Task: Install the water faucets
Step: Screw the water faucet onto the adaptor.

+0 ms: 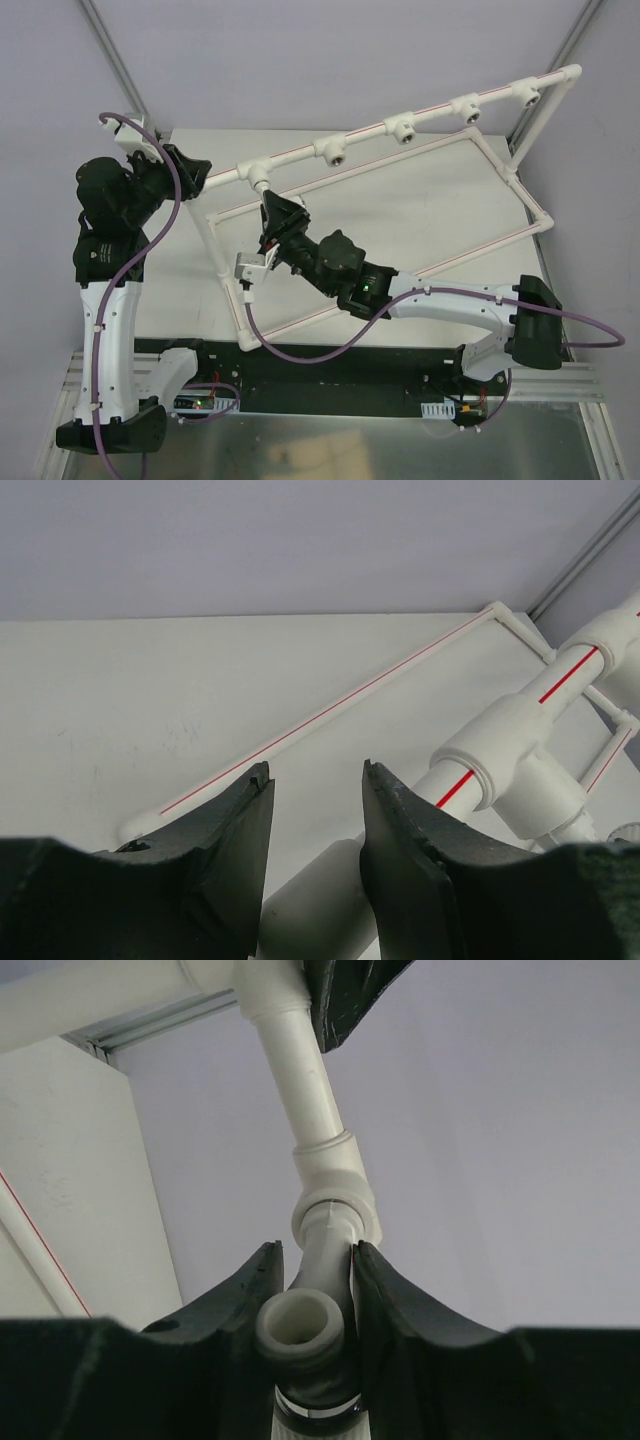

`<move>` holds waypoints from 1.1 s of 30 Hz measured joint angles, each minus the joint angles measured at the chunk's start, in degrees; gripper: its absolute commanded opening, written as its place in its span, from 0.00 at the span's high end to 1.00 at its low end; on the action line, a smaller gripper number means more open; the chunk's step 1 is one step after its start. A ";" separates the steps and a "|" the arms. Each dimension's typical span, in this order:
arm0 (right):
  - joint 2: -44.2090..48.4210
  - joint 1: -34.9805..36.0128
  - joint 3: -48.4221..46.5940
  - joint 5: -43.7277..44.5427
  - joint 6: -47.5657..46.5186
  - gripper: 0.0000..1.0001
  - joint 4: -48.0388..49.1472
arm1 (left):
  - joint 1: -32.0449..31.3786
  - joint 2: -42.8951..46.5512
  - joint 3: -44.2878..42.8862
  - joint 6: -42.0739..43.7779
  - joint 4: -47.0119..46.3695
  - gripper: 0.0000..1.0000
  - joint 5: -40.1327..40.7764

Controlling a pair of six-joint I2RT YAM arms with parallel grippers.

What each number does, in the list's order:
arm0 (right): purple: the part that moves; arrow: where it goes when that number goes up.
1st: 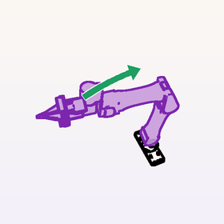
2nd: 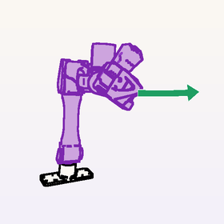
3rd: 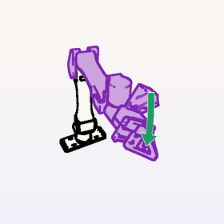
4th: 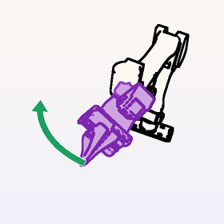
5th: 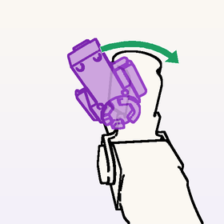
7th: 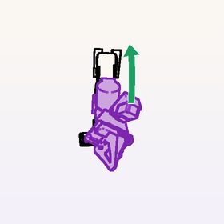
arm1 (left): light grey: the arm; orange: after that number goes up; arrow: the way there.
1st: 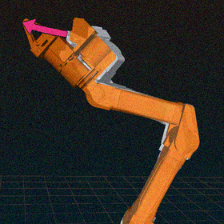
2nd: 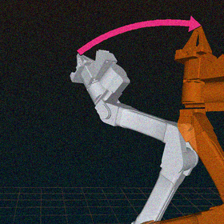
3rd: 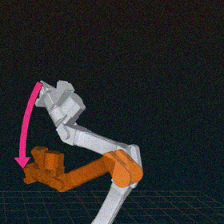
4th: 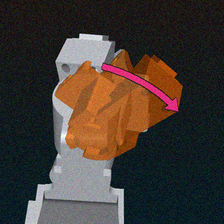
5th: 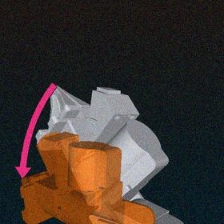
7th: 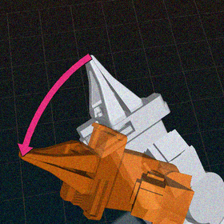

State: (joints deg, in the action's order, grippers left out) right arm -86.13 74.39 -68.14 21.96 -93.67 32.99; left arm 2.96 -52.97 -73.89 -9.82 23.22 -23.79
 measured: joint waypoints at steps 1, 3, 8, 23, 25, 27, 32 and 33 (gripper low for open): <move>0.15 0.07 0.20 0.13 1.29 1.00 0.20 | 0.00 0.00 0.00 0.00 0.07 0.58 -0.13; 0.39 0.07 0.48 0.33 4.74 1.00 0.61 | -0.02 0.00 0.00 -0.07 0.11 0.58 -0.35; 1.66 -0.07 0.50 1.46 18.60 1.00 -1.05 | -0.04 0.00 -0.02 -0.24 0.46 0.58 -1.73; 8.72 -4.17 4.74 -6.73 75.54 1.00 1.90 | -0.39 0.28 -0.11 -0.28 1.11 0.58 -2.78; 10.29 -5.95 5.81 -5.44 89.96 1.00 2.84 | -0.28 0.52 -0.11 -0.26 1.27 0.58 -2.60; 11.06 -9.57 7.76 -2.58 100.91 1.00 2.12 | -0.28 1.05 -0.09 -0.20 1.77 0.58 -2.40; 9.42 -13.81 10.08 1.68 113.94 0.66 -0.31 | -0.28 1.29 -0.04 -0.09 1.97 0.58 -1.68; 8.92 -13.55 10.95 1.66 114.01 0.62 -2.01 | -0.28 1.27 -0.04 -0.11 1.97 0.58 -1.68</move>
State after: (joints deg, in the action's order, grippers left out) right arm -77.21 60.84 -57.19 23.62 20.34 30.98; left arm 2.68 -51.70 -73.93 -9.93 25.19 -25.47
